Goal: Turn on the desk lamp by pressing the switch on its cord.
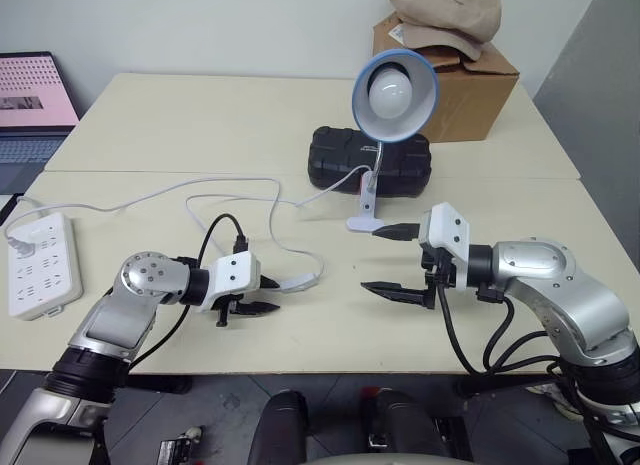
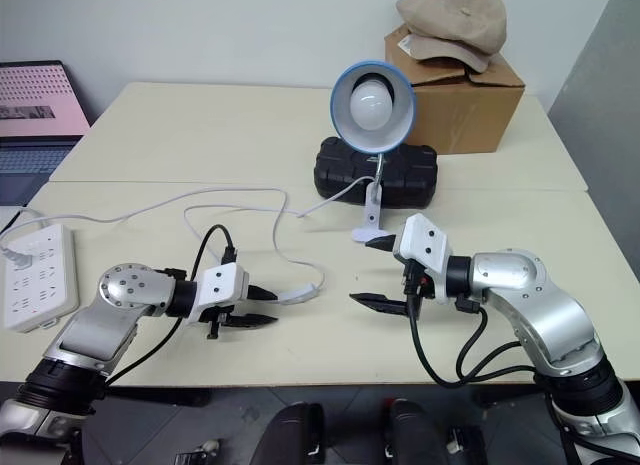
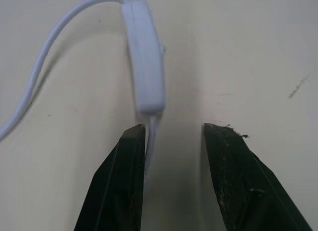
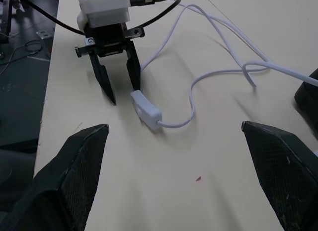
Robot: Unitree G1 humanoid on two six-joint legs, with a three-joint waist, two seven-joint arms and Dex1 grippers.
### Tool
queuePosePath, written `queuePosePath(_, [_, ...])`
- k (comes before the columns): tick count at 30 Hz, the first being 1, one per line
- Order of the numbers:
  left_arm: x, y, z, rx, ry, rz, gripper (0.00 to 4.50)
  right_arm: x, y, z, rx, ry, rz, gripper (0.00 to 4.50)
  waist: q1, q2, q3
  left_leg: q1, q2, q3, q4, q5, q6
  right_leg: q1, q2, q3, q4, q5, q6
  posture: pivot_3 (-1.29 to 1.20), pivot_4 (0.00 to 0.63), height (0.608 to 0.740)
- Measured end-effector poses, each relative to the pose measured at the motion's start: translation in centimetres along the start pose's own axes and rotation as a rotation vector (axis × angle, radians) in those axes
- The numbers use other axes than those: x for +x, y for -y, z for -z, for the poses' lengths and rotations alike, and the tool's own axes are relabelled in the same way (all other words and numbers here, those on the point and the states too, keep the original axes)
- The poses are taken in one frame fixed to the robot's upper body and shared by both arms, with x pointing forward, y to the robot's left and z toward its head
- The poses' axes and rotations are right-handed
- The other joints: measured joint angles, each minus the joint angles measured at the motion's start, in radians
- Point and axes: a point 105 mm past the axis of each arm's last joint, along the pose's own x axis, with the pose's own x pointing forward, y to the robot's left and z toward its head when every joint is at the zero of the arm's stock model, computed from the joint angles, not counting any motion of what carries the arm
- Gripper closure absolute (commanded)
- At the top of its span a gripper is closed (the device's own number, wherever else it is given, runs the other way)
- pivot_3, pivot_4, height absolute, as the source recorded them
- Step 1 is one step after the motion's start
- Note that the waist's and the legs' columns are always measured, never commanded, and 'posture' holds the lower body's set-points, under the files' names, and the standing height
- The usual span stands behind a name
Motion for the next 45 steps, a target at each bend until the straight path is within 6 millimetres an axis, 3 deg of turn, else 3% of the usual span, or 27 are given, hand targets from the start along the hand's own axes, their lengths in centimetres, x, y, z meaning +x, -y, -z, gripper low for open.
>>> queuePosePath(6, [0.9, -0.4, -0.4, -0.03, 0.088, -0.058, 2.67, 0.0, -0.1, 0.0, -0.002, 0.0, 0.004, 0.0, 0.0, 0.0, 0.0, 0.0, 0.0, 0.0, 0.0, 0.0, 0.0, 0.001, 0.0, 0.0, 0.0, 0.0, 0.0, 0.0, 0.15, 0.74])
queuePosePath(25, [2.2, -0.8, -0.1, -0.145, 0.136, -0.107, 2.67, -0.1, -0.1, 0.2, 0.001, -0.006, 0.018, 0.0, 0.0, 0.0, 0.0, 0.0, 0.0, 0.0, 0.0, 0.0, 0.0, 0.001, 0.0, 0.0, 0.0, 0.0, 0.0, 0.0, 0.15, 0.74])
queuePosePath(32, [1.7, -1.4, -0.1, -0.155, 0.135, -0.152, 1.08, -0.1, -0.1, 0.3, 0.004, -0.007, 0.019, 0.0, 0.0, 0.0, 0.0, 0.0, 0.0, 0.0, 0.0, 0.0, 0.0, 0.001, 0.0, 0.0, 0.0, 0.0, 0.0, 0.0, 0.15, 0.74])
queuePosePath(41, [2.0, -1.2, -0.8, -0.135, 0.147, -0.16, 1.08, -0.1, -0.1, 0.3, 0.004, -0.007, 0.018, 0.0, 0.0, 0.0, 0.0, 0.0, 0.0, -0.001, 0.0, 0.0, 0.0, 0.001, 0.0, 0.0, 0.0, 0.0, 0.0, 0.0, 0.15, 0.74])
queuePosePath(45, [2.3, -1.2, -0.7, -0.137, 0.145, -0.16, 1.72, 0.0, -0.1, 0.3, 0.004, -0.007, 0.018, 0.0, 0.0, 0.0, 0.0, 0.0, 0.0, 0.0, 0.0, 0.0, 0.0, 0.001, 0.0, 0.0, 0.0, 0.0, 0.001, 0.0, 0.15, 0.74])
